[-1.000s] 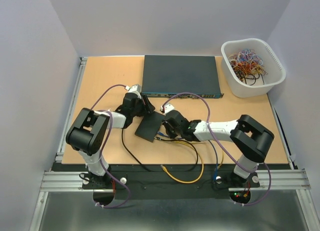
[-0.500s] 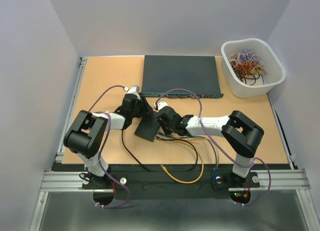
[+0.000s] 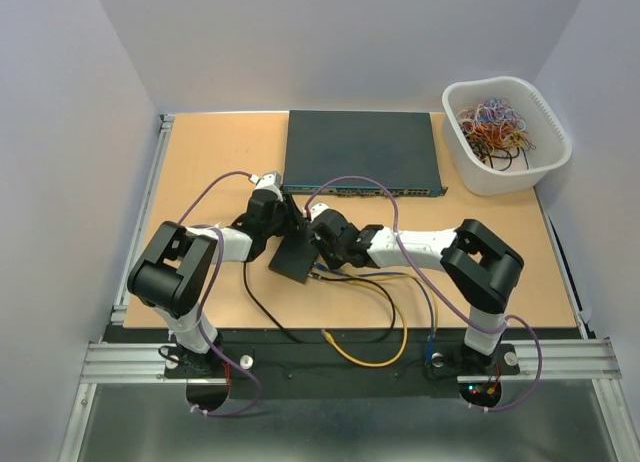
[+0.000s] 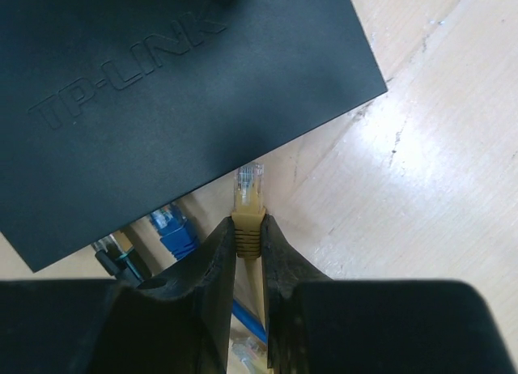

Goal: Insert the plug into the switch port

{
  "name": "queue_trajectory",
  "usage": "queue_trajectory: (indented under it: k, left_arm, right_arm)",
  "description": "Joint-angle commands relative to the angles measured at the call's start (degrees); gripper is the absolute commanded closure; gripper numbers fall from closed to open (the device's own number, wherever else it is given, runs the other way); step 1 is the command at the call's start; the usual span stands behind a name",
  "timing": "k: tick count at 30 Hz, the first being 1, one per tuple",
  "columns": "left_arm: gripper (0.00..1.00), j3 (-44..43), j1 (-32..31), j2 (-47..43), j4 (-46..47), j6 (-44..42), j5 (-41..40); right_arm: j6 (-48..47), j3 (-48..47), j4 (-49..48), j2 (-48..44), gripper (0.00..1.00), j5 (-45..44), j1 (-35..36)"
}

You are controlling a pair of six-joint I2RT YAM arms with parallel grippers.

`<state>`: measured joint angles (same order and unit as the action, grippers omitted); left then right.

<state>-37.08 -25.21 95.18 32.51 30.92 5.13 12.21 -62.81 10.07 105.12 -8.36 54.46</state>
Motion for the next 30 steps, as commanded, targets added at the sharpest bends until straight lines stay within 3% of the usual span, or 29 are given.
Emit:
queue_trajectory:
  k: [1, 16, 30]
  left_arm:
    - [0.46, 1.6, -1.3, -1.1, -2.3, -0.6, 0.9]
    - [0.47, 1.8, -1.4, -1.0, -2.3, -1.6, 1.3]
    - [0.48, 1.9, -1.4, 0.2, -1.5, -2.2, 3.6]
  right_arm:
    - [-0.5, -2.4, 0.8, 0.2, 1.0, 4.2, 0.5]
    - [-2.2, -5.6, 1.7, 3.8, 1.0, 0.5, -0.1]
    - [-11.6, -8.4, 1.5, 4.1, 1.0, 6.1, -0.9]
